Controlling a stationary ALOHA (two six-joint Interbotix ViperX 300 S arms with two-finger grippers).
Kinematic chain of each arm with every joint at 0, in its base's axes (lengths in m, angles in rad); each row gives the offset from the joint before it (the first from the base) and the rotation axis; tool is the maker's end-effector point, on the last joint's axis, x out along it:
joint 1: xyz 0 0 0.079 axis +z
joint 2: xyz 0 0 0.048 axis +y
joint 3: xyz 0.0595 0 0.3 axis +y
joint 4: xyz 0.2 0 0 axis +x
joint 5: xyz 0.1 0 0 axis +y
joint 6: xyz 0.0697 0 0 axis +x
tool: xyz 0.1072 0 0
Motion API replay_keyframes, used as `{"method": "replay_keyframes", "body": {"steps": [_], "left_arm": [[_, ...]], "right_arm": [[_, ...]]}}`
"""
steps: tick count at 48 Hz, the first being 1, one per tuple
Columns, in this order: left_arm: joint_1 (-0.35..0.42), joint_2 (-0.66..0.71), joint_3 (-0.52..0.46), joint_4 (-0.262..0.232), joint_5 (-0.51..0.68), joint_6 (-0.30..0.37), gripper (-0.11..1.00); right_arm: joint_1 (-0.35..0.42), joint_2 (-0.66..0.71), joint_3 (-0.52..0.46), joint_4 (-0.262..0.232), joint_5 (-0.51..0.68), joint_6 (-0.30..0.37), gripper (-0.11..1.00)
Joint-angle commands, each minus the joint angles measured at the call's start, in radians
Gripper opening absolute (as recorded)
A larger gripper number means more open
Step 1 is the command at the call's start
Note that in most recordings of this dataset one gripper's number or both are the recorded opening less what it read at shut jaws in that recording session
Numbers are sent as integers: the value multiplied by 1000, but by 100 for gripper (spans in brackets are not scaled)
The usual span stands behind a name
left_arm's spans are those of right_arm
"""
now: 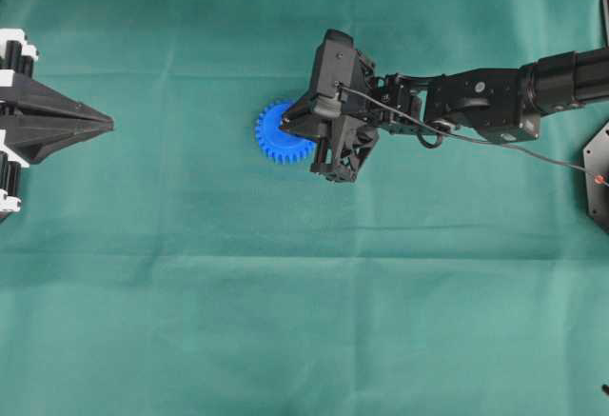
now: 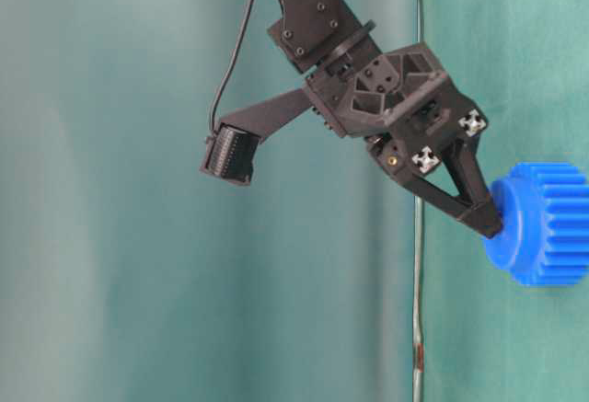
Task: Insert the shaft placed at a random location into the center hole of the medium gear at another random location.
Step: 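Lower the shaft into the gear's center hole with the right gripper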
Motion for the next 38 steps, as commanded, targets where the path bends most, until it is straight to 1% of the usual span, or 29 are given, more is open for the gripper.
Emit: {"method": "replay_keyframes", "body": {"steps": [1, 10, 14, 15, 17, 24, 27, 28, 30, 35, 38], "left_arm": [[-2, 9, -23, 2, 0, 2, 0], [-2, 9, -23, 2, 2, 2, 0], [-2, 9, -23, 2, 2, 0, 0], [-2, 9, -23, 2, 2, 0, 0], [-2, 9, -23, 2, 2, 0, 0], [-2, 9, -23, 0, 2, 0, 0], [-2, 9, -23, 2, 2, 0, 0], [-2, 9, -23, 2, 2, 0, 0], [-2, 9, -23, 2, 2, 0, 0], [-2, 9, -23, 2, 2, 0, 0], [-2, 9, -25, 2, 2, 0, 0]], "right_arm": [[-5, -11, -17, 0, -8, 6, 13], [-3, -11, -21, 3, -5, 11, 14], [-3, -11, -25, 5, -2, 12, 16], [-3, -11, -26, 6, 0, 12, 18], [-3, -11, -29, 9, 0, 12, 27], [-2, -20, -37, 12, 2, 14, 70], [2, -32, -37, 11, 2, 12, 87], [3, -38, -35, 11, 2, 12, 91], [5, -51, -34, 11, 2, 12, 95], [5, -100, -26, 8, 17, 8, 90], [5, -135, -23, 6, 35, 5, 89]]}}
